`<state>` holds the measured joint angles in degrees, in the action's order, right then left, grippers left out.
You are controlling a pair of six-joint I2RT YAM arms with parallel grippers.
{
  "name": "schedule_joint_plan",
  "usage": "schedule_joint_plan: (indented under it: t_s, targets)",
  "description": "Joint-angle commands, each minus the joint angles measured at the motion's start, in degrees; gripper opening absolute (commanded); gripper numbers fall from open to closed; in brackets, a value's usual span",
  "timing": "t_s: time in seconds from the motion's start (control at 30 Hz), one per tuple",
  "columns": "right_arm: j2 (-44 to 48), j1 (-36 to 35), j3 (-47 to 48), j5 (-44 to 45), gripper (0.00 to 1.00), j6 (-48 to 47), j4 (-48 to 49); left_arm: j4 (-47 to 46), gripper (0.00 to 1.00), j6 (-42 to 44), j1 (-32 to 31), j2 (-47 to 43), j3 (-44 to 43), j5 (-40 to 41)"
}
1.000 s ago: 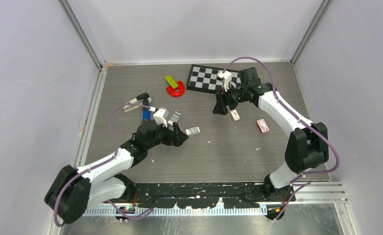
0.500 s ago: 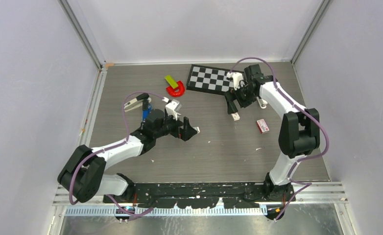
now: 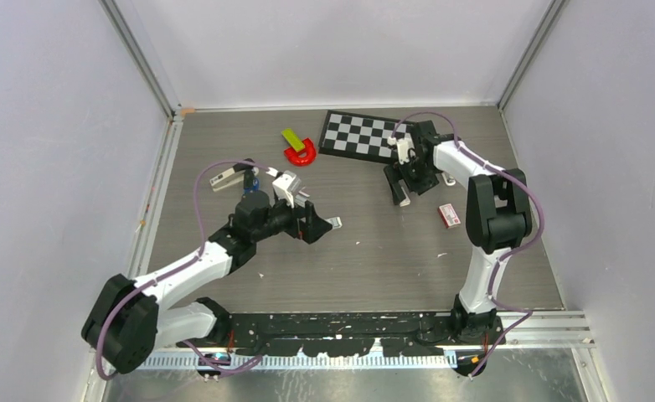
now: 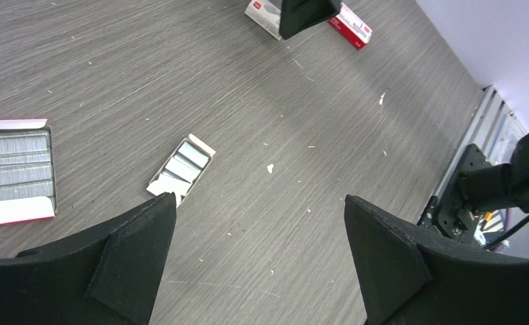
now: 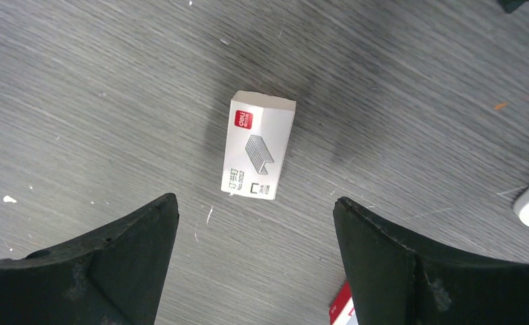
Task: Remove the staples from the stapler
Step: Adjust the staple box at the center of the board.
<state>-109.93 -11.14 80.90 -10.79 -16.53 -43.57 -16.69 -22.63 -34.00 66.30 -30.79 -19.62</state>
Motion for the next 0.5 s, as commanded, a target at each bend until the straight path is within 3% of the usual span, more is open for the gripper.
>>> schedule_joint_plan:
  t_s: [0.0,0.47]
  targets:
    - [-2.0,-0.1,2.0,-1.2,0.87,2.7,-0.1,0.5,0.95,-1.9,0.3,-5.4,2.4,-0.9]
    - [-3.4,-1.4,2.6,-10.3,0.79,3.7,-2.9,1.0,0.95,-2.9,0.3,-10.9,6.1,0.6]
